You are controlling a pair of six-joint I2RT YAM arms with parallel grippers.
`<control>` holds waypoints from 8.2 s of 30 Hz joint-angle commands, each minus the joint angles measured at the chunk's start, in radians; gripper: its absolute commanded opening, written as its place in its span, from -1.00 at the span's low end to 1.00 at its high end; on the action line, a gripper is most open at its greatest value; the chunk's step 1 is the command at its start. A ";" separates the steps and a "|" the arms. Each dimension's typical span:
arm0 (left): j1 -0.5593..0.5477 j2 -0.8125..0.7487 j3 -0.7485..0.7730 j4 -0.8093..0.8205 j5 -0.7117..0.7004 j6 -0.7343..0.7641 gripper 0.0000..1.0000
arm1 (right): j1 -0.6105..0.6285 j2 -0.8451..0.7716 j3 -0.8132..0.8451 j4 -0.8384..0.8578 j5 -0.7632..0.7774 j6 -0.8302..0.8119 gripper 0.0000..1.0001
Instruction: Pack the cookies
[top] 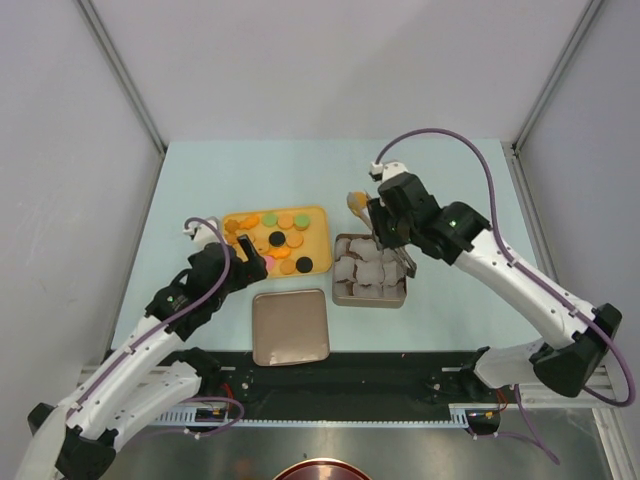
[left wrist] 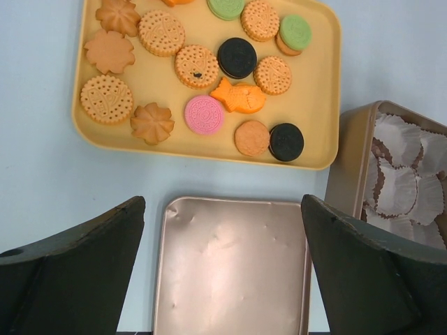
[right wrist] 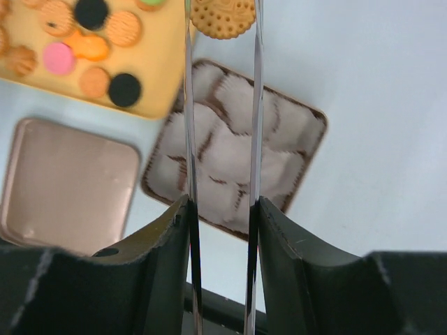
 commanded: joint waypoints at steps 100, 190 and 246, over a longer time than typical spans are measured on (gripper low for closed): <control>-0.003 0.012 0.005 0.022 0.021 -0.017 0.96 | -0.041 0.718 0.424 0.114 -0.225 -0.044 0.14; -0.003 0.125 -0.026 0.095 0.131 -0.049 0.93 | -0.156 0.000 -0.340 0.162 -0.140 0.019 -0.11; -0.003 0.033 -0.003 0.017 0.064 -0.037 0.95 | 0.010 0.511 0.301 0.117 -0.212 -0.041 0.09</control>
